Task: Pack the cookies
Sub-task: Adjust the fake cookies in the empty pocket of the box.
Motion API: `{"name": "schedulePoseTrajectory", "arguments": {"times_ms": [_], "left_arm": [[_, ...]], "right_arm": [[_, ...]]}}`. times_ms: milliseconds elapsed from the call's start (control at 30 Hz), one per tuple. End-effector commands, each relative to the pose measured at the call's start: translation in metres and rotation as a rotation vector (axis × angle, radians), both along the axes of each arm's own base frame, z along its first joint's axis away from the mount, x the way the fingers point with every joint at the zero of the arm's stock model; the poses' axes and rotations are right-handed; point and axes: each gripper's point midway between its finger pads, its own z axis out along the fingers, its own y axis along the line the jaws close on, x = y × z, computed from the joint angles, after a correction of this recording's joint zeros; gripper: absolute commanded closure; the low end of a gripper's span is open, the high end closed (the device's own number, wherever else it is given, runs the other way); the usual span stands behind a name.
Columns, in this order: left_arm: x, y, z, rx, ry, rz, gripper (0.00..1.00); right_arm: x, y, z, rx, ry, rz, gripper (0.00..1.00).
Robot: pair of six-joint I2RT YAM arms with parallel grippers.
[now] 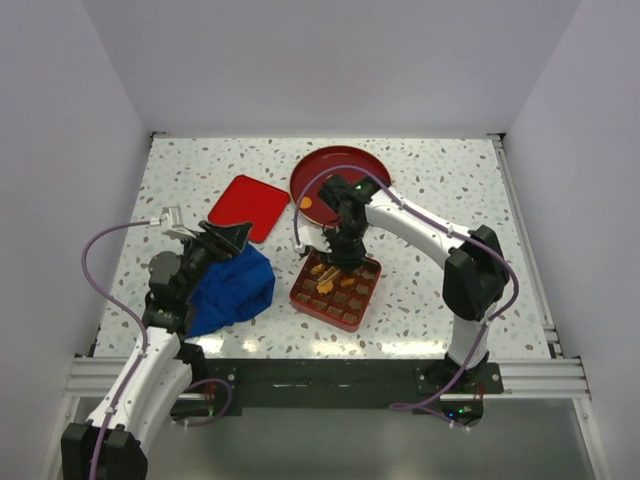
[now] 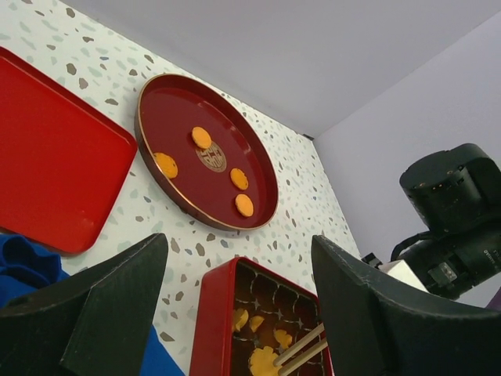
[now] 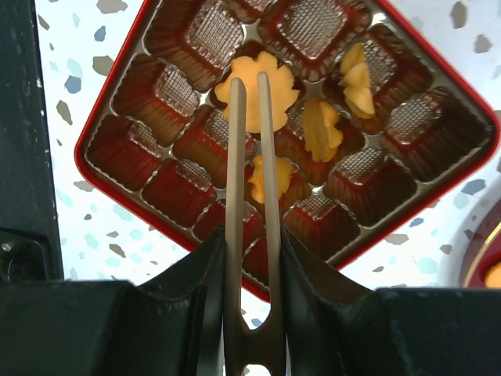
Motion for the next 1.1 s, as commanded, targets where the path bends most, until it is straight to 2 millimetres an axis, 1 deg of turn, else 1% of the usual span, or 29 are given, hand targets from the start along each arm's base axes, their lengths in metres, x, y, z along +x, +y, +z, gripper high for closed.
{"name": "schedulePoseTrajectory", "arguments": {"times_ms": [0,100,400,633,767,833,867,900,967,1067], "left_arm": [[0.002,0.005,0.008,0.021,-0.037,0.020,0.21],[0.002,0.005,0.010,0.022,-0.040,0.020,0.21],[0.003,0.005,0.009,0.024,-0.039,0.020,0.21],[0.004,0.004,0.009,0.023,-0.039,0.018,0.21],[0.005,0.004,0.009,0.021,-0.040,0.014,0.21],[0.005,0.003,0.009,0.020,-0.039,0.012,0.21],[0.005,0.003,0.009,0.021,-0.041,0.011,0.21],[0.005,0.003,0.008,0.021,-0.038,0.012,0.21],[0.005,0.003,0.008,0.020,-0.038,0.012,0.21],[0.005,0.003,0.008,0.018,-0.039,0.012,0.21]], "right_arm": [[0.007,-0.004,-0.009,-0.045,-0.050,0.024,0.93],[0.008,-0.005,-0.016,-0.067,-0.057,0.026,0.93],[0.016,0.002,-0.023,-0.084,-0.080,0.013,0.94],[0.017,0.003,-0.019,-0.081,-0.102,0.035,0.94],[0.021,0.003,-0.022,-0.086,-0.119,0.038,0.95],[0.023,0.007,-0.016,-0.067,-0.127,0.025,0.96],[0.021,0.011,-0.012,-0.045,-0.114,0.023,0.96],[0.023,0.017,-0.004,-0.019,-0.120,0.018,0.96],[0.018,0.024,0.004,0.017,-0.095,0.007,0.96],[0.019,0.032,0.016,0.050,-0.090,-0.011,0.96]]}}
